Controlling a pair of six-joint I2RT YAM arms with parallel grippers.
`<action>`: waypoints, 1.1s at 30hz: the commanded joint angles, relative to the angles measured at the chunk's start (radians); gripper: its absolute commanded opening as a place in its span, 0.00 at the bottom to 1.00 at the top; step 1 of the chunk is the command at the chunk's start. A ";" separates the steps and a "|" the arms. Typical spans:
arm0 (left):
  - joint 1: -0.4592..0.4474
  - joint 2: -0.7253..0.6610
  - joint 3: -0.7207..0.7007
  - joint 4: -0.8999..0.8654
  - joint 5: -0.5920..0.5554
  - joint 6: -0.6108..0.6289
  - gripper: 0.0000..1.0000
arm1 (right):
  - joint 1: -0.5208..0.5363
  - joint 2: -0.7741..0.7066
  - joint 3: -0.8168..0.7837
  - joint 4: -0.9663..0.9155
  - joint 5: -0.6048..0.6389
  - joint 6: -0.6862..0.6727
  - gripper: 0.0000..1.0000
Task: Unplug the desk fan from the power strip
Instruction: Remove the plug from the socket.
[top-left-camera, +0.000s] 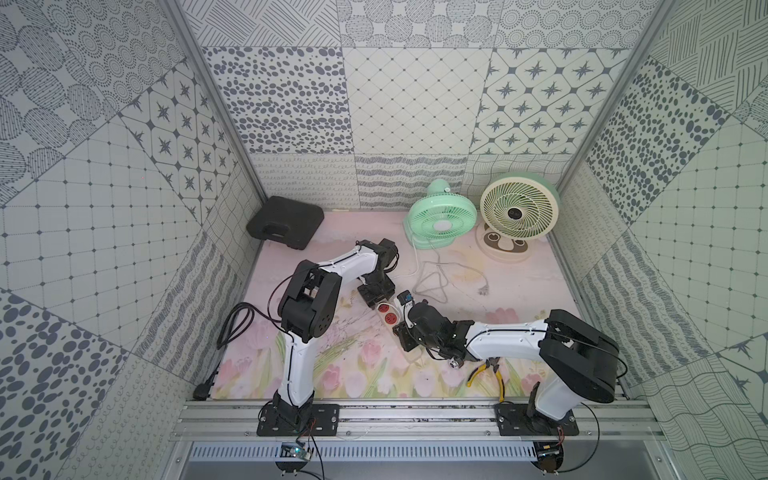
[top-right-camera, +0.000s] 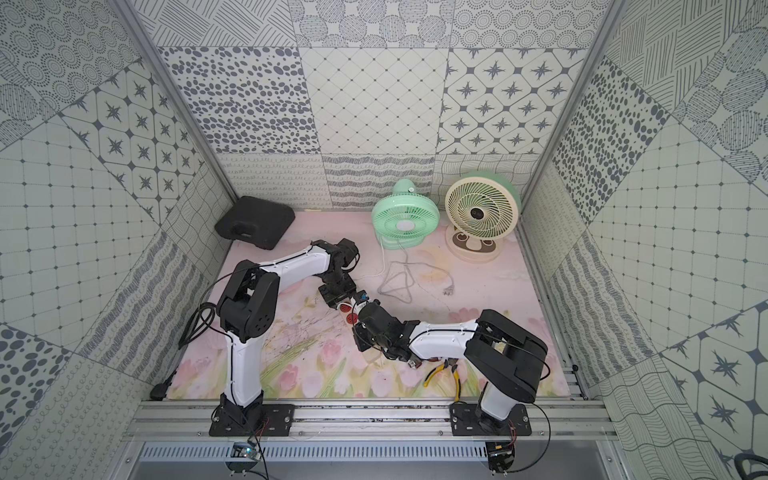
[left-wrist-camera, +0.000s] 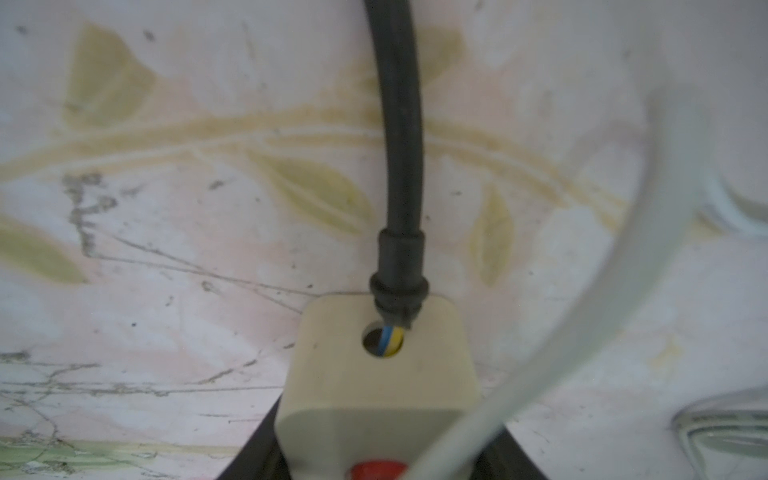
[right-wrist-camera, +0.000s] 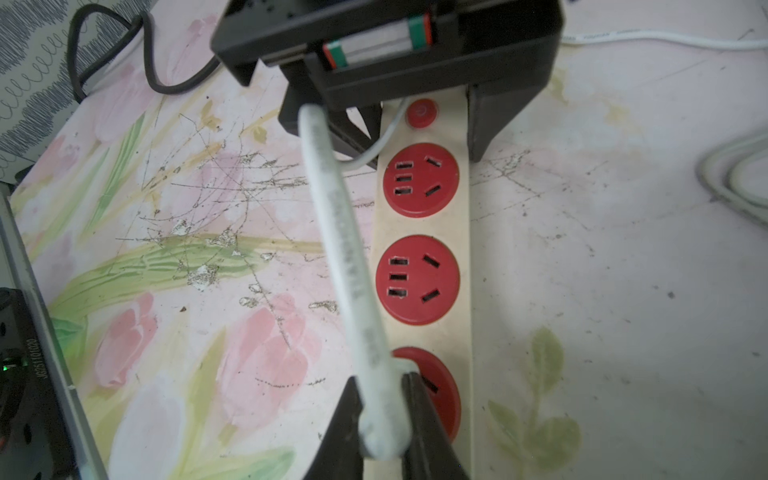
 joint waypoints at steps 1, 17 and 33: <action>0.011 0.032 -0.034 -0.215 -0.208 -0.023 0.00 | -0.014 0.013 -0.009 0.043 -0.021 0.053 0.00; 0.008 0.030 -0.034 -0.213 -0.207 -0.025 0.00 | 0.186 0.073 0.163 -0.186 0.347 -0.143 0.00; 0.007 0.033 -0.033 -0.211 -0.207 -0.025 0.00 | 0.251 0.106 0.209 -0.223 0.455 -0.183 0.00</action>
